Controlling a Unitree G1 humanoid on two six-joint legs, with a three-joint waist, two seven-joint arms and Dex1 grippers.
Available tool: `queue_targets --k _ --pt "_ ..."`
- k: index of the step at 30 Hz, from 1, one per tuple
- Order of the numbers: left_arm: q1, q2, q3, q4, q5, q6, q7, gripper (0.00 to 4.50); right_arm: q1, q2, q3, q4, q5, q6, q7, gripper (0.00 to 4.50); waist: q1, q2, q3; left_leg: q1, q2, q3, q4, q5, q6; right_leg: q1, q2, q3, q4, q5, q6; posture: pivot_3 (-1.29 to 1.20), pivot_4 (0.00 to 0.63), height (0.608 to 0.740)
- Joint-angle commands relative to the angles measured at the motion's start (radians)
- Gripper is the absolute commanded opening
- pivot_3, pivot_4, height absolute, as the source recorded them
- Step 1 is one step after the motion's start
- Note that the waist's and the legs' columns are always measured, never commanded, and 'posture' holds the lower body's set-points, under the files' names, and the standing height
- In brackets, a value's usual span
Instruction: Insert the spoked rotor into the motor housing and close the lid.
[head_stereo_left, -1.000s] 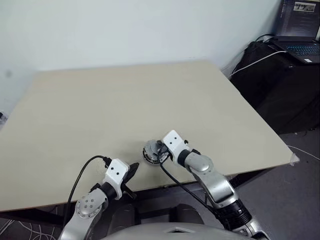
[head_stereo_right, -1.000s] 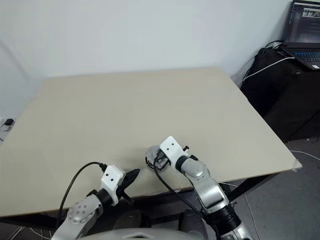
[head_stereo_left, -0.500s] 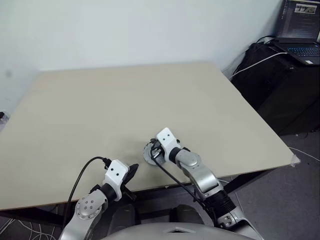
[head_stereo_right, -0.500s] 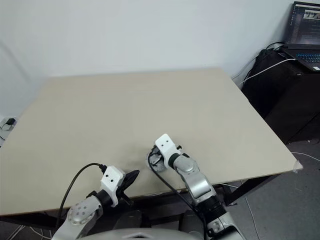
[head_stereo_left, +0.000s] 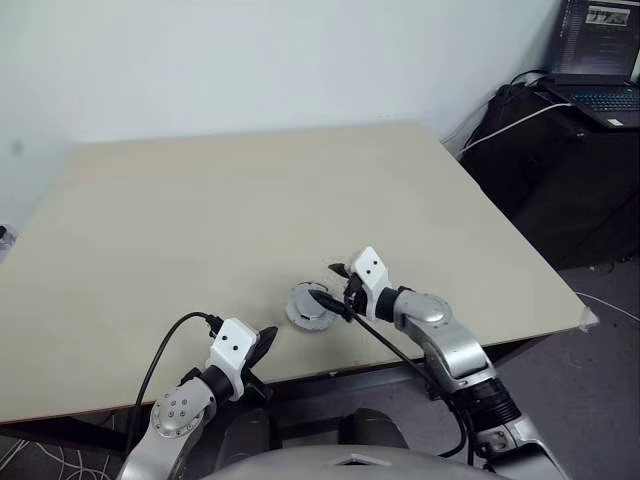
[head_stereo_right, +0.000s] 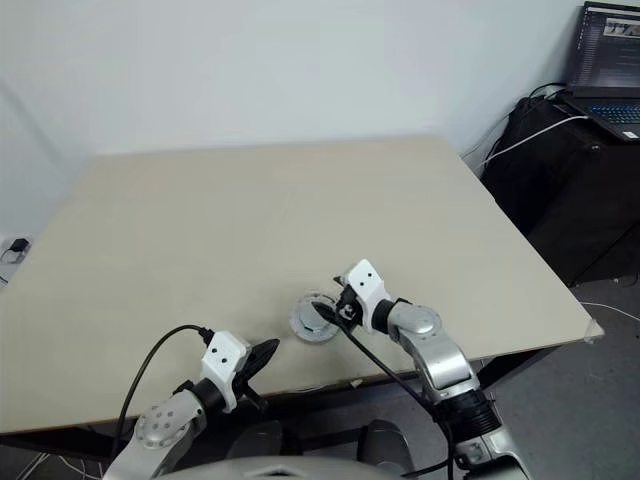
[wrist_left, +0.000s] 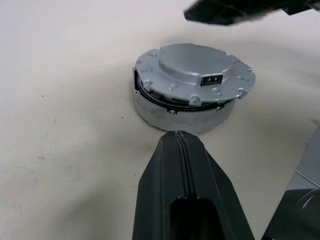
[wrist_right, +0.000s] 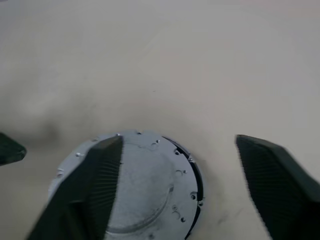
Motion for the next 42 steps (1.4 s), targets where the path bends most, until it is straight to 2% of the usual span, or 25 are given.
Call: queue_targets --k 1,7,21,24,26,33,42 --pt "-0.007 0.000 0.004 -0.035 -0.002 -0.010 -0.002 0.00 -0.016 -0.015 0.022 0.002 0.013 -0.014 0.061 4.47 0.001 0.000 0.000 0.000 0.000 0.000 0.000 0.000 0.000 0.000 0.000 0.000 0.000 0.000 0.000 0.00 0.000 0.740" --pt "0.000 -0.001 0.009 -0.046 -0.003 -0.002 0.006 0.00 -0.042 -0.023 0.069 0.037 0.009 0.002 0.137 4.47 0.004 0.000 0.000 0.000 0.000 0.000 0.001 0.000 0.000 0.000 0.000 0.000 0.000 0.000 0.000 0.00 0.000 0.740" --pt "0.016 -0.009 0.015 -0.054 -0.006 -0.009 0.017 0.00 -0.098 0.007 0.074 0.175 -0.034 -0.012 0.124 4.47 0.008 0.000 0.000 0.000 0.000 0.000 0.001 0.000 0.000 0.000 0.000 0.000 0.000 0.000 0.000 0.00 0.000 0.740" --pt "0.016 -0.007 0.016 -0.050 -0.007 -0.011 0.018 0.00 -0.090 0.007 0.059 0.160 -0.014 -0.001 0.126 3.83 0.008 0.000 -0.001 0.000 0.000 0.000 0.001 0.000 0.000 0.000 0.000 0.000 0.000 0.000 0.000 0.00 0.000 0.740" --pt "0.017 -0.007 0.014 -0.050 -0.006 -0.010 0.018 0.00 -0.082 0.008 0.047 0.138 0.002 0.011 0.126 3.23 0.009 0.001 -0.001 0.000 0.000 0.000 0.001 0.000 0.000 0.000 0.000 0.000 0.000 0.000 0.000 0.00 0.000 0.740" --pt "0.018 -0.008 0.012 -0.050 -0.007 -0.010 0.015 0.00 -0.056 0.046 -0.007 0.097 0.015 0.000 0.036 3.20 0.009 0.001 -0.001 -0.001 0.000 0.000 0.001 0.000 0.000 0.000 0.000 0.000 0.000 0.000 0.000 0.00 0.000 0.740" --pt "0.015 -0.009 0.014 -0.048 -0.008 -0.007 0.013 0.00 -0.036 0.062 0.024 0.097 -0.026 -0.006 -0.036 3.20 0.008 0.001 0.000 0.000 0.000 0.000 0.001 0.000 0.000 0.000 0.000 0.000 0.000 0.000 0.000 0.00 0.000 0.740"
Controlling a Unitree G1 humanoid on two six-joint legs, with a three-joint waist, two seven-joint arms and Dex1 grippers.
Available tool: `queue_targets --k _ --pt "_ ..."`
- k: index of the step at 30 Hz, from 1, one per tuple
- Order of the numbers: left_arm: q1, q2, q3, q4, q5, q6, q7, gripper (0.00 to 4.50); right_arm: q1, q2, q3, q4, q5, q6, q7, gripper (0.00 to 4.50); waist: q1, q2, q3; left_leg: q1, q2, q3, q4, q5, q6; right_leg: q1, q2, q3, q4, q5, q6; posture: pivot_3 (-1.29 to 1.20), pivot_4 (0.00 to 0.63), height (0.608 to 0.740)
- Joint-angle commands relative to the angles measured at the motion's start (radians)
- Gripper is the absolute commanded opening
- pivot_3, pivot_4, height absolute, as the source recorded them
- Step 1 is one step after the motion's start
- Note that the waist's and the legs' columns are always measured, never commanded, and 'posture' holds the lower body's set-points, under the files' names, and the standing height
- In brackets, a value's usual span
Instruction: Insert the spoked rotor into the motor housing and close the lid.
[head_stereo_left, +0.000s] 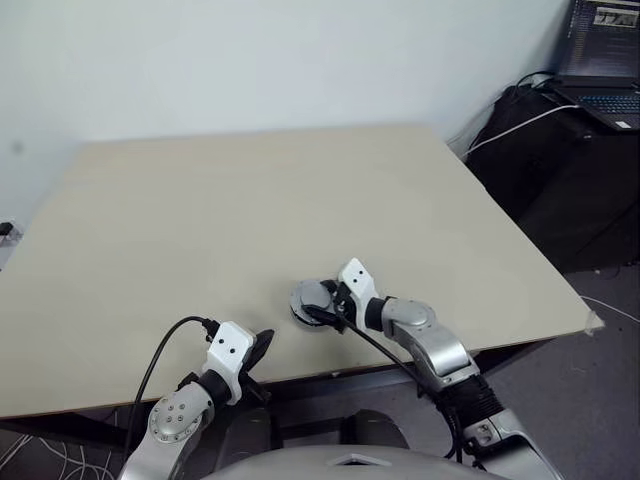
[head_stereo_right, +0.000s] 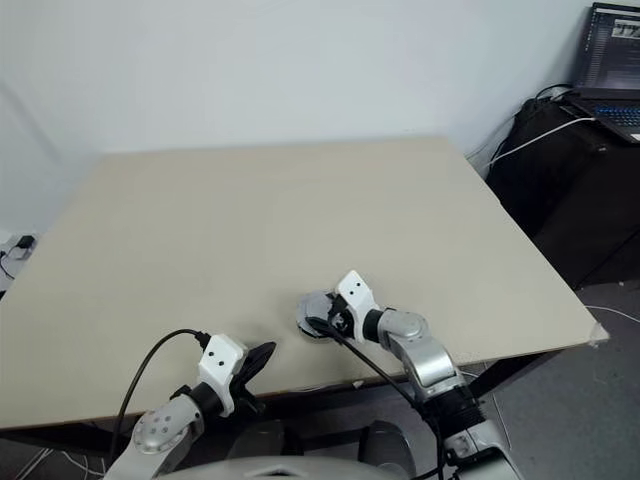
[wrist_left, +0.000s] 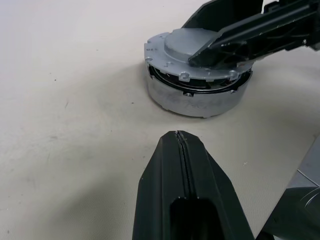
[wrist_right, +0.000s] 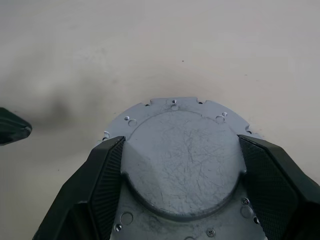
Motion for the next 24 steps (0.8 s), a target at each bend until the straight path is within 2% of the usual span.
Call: queue_targets --k 1,16,24 --pt "-0.012 -0.004 0.003 -0.044 -0.005 -0.010 -0.002 0.00 -0.014 0.003 -0.008 -0.033 -0.018 -0.013 -0.024 3.20 0.000 0.000 0.000 0.000 0.000 0.000 0.000 0.000 0.000 0.000 0.000 0.000 0.000 0.000 0.000 0.00 0.000 0.740" --pt "-0.015 -0.005 0.000 -0.033 -0.004 -0.018 -0.005 0.00 -0.022 -0.069 0.029 -0.022 -0.031 0.026 0.066 3.20 0.002 0.002 -0.002 0.000 0.000 0.000 0.000 0.000 0.000 0.000 0.000 0.000 0.000 0.000 0.000 0.00 0.000 0.740" --pt "-0.014 -0.006 -0.002 -0.042 -0.002 -0.011 -0.008 0.00 -0.017 -0.066 0.040 -0.019 -0.051 0.017 0.048 3.20 0.002 0.003 -0.003 0.000 -0.001 0.000 0.000 0.000 0.000 0.001 0.000 0.000 0.000 0.000 0.000 0.00 0.000 0.740"
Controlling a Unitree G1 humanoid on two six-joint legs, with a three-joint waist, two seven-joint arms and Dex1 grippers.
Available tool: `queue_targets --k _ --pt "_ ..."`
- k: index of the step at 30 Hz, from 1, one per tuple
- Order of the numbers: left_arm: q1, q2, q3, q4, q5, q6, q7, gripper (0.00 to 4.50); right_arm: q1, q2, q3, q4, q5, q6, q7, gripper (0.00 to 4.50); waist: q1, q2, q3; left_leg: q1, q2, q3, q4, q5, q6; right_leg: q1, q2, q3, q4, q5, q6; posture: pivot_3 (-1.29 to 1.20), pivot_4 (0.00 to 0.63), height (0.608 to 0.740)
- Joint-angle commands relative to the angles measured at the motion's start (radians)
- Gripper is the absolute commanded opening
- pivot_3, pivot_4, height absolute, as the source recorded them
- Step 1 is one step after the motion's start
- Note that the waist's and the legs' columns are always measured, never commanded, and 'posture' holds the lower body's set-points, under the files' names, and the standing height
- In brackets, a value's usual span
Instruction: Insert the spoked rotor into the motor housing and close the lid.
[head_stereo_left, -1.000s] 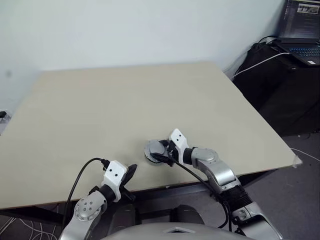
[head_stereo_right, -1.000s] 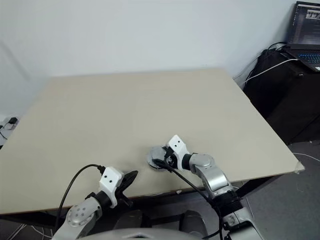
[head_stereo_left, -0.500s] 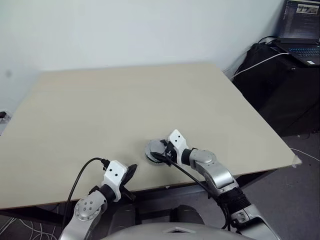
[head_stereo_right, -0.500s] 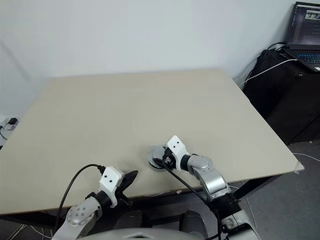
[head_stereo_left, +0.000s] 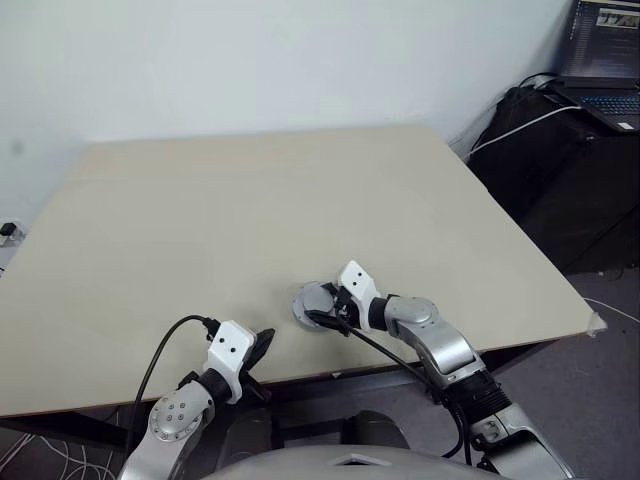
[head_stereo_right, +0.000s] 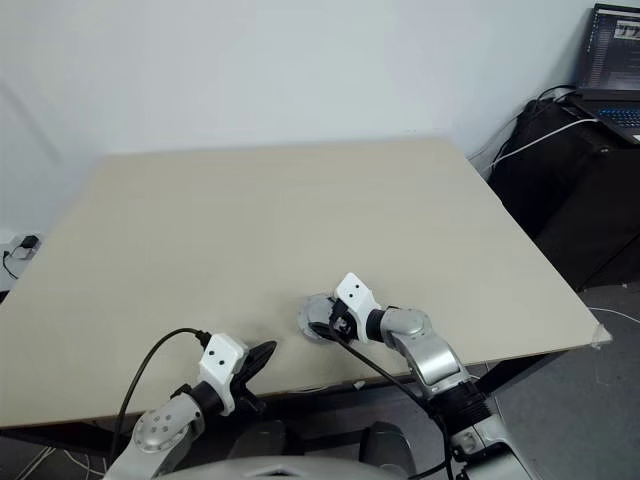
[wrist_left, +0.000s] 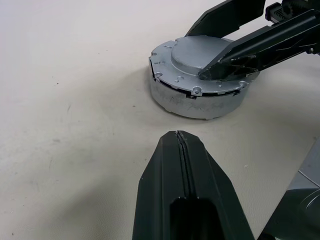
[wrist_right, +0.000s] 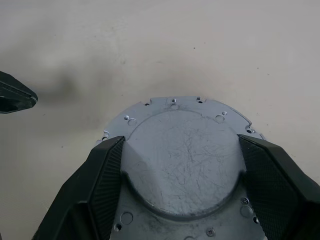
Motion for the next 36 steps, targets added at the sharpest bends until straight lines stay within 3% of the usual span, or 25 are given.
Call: queue_targets --k 1,10,28,36 --pt "-0.010 -0.004 -0.002 -0.043 -0.002 -0.010 0.001 0.00 0.006 -0.005 0.004 -0.005 -0.020 0.002 -0.013 3.20 -0.001 0.000 0.000 0.000 0.000 0.000 0.000 0.000 0.000 0.000 0.000 0.000 0.000 0.000 0.000 0.00 0.000 0.740" --pt "-0.007 -0.005 -0.002 -0.049 -0.001 -0.001 0.003 0.00 0.008 0.029 -0.011 0.010 -0.038 -0.060 -0.070 3.20 -0.003 0.000 0.000 0.000 0.000 0.000 0.000 0.000 0.000 0.000 0.000 0.000 0.001 0.000 0.000 0.00 0.000 0.740" --pt "-0.010 -0.010 -0.003 -0.050 -0.003 0.001 0.006 0.00 -0.040 -0.031 0.039 0.030 -0.057 0.035 0.008 3.20 0.000 0.001 -0.002 0.001 0.000 0.000 0.000 0.000 0.000 0.000 0.000 0.000 0.000 0.000 0.000 0.00 0.000 0.740" --pt "-0.005 -0.012 -0.004 -0.053 0.000 -0.001 0.012 0.00 -0.055 -0.037 0.037 0.055 -0.092 -0.032 -0.022 3.20 0.000 0.001 -0.002 0.001 0.000 0.000 0.000 0.000 0.000 0.000 0.000 0.000 0.000 0.000 0.000 0.00 0.000 0.740"
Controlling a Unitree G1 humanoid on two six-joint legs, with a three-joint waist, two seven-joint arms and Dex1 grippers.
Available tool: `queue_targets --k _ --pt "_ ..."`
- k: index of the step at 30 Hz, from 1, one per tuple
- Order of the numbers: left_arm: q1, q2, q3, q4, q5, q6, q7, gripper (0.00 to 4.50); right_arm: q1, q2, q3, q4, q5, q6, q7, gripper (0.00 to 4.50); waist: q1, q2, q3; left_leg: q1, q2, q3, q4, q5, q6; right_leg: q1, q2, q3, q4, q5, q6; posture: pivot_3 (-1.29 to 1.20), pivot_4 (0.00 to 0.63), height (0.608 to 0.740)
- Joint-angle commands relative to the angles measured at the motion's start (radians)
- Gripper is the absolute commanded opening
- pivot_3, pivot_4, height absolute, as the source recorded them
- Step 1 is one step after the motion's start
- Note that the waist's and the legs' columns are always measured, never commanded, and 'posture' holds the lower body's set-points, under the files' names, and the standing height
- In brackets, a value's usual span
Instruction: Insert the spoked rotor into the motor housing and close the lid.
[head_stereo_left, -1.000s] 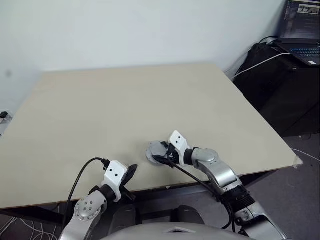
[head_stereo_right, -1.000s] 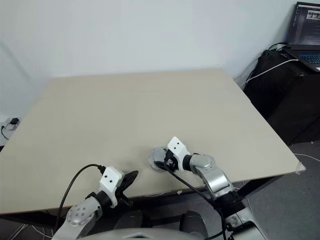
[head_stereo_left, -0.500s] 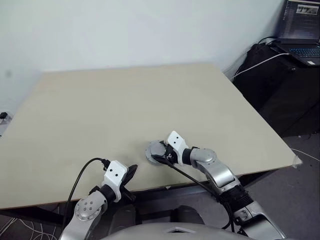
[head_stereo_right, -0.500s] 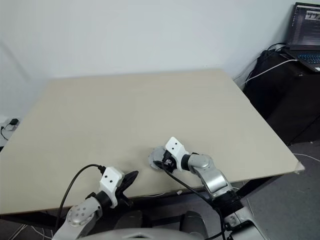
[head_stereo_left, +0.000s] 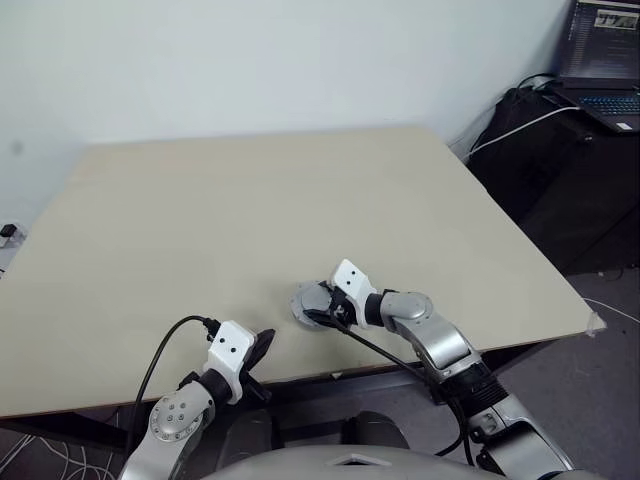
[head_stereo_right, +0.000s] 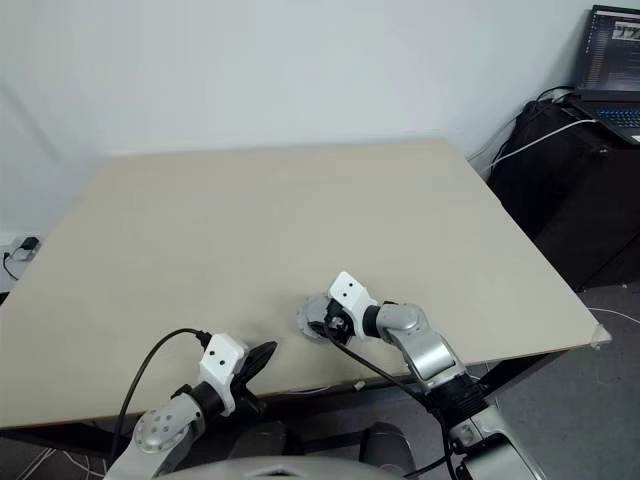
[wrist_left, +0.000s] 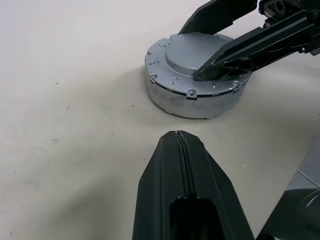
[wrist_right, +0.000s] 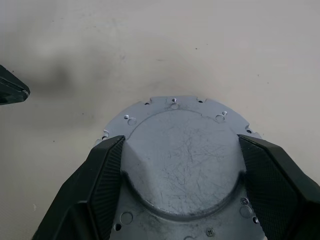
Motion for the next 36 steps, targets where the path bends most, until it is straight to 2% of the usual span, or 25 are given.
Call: queue_targets --k 1,16,20,25,31,36 --pt "-0.008 -0.008 -0.003 -0.052 -0.001 -0.006 0.007 0.00 -0.013 -0.023 -0.006 0.032 -0.045 -0.017 -0.024 3.20 0.000 0.000 0.000 0.000 0.000 0.000 0.000 0.000 0.000 0.000 0.000 0.000 0.000 0.000 0.000 0.00 0.000 0.740" --pt "-0.012 -0.011 -0.004 -0.048 -0.001 -0.004 0.011 0.00 -0.010 -0.028 -0.002 0.051 -0.043 -0.066 0.023 3.20 0.000 0.000 0.000 0.000 0.000 0.000 0.000 0.000 0.000 0.000 0.000 0.000 -0.001 0.000 0.000 0.00 0.000 0.740" --pt "-0.119 -0.061 0.014 0.006 0.048 0.107 0.105 0.00 -0.008 -0.015 0.003 0.054 -0.045 -0.055 0.015 3.20 0.004 0.000 0.000 0.000 0.000 0.000 0.000 0.000 0.000 0.000 0.000 0.000 0.000 0.000 0.000 0.00 0.000 0.740" --pt "-0.299 -0.101 0.031 0.083 0.037 0.274 0.126 0.00 -0.005 -0.001 0.009 0.055 -0.047 -0.049 0.008 3.20 0.004 -0.001 -0.001 0.002 -0.001 -0.001 0.001 0.000 0.000 0.002 0.001 0.000 0.001 0.001 0.001 0.00 0.000 0.740" --pt "-0.480 -0.106 0.037 0.220 -0.101 0.422 -0.036 0.00 -0.003 0.017 0.008 0.047 -0.049 -0.043 -0.004 3.20 -0.003 -0.004 -0.003 0.002 -0.001 -0.001 0.002 0.001 0.001 0.003 0.002 0.000 0.001 0.001 0.001 0.00 0.000 0.740" --pt "-0.584 -0.093 0.025 0.296 -0.147 0.492 -0.130 0.00 0.011 0.028 0.006 0.027 -0.046 -0.035 -0.017 3.20 -0.004 -0.005 -0.004 0.003 -0.001 -0.001 0.002 0.001 0.000 0.004 0.003 0.000 0.001 0.001 0.001 0.00 0.000 0.740"
